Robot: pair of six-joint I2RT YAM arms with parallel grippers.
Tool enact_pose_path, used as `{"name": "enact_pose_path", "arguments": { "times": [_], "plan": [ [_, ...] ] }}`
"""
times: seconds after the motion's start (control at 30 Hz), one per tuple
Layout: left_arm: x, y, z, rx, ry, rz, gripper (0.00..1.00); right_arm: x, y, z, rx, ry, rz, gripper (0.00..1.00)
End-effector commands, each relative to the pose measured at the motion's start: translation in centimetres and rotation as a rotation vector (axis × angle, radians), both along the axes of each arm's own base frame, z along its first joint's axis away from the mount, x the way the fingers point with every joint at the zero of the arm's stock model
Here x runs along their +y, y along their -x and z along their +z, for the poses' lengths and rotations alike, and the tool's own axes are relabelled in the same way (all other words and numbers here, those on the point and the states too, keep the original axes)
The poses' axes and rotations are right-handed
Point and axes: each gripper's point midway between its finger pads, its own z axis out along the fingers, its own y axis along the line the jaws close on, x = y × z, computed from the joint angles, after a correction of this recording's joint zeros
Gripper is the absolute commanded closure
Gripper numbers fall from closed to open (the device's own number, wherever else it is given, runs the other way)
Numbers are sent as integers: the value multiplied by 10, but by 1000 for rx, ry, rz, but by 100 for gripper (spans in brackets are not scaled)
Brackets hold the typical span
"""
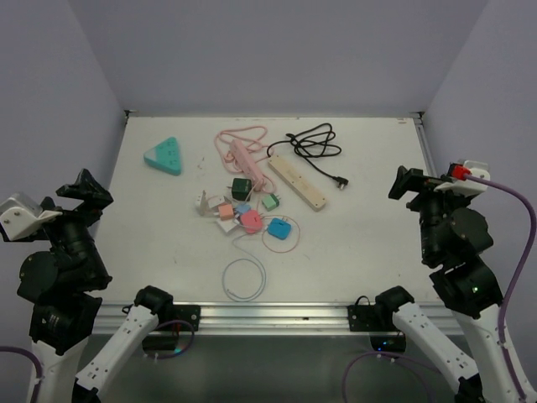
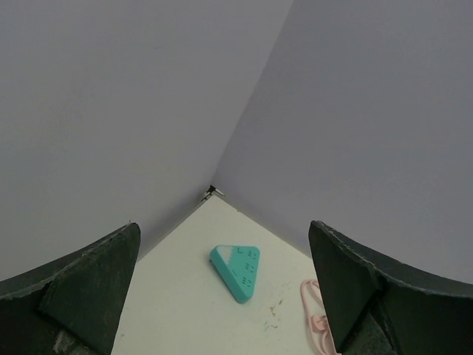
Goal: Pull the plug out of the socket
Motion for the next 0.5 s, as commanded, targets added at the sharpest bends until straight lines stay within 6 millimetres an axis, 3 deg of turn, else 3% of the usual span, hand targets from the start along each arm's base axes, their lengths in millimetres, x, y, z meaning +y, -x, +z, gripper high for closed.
{"name": "enact_pose_path", "arguments": {
  "times": [0.0,0.47],
  "plan": [
    [2,-1,2,-28,41,21,1,7,-10,8,-32,-24,17,1],
    [0,-9,0,-29,38,25,0,16,-22,13,-38,-22,35,1]
  ]
}}
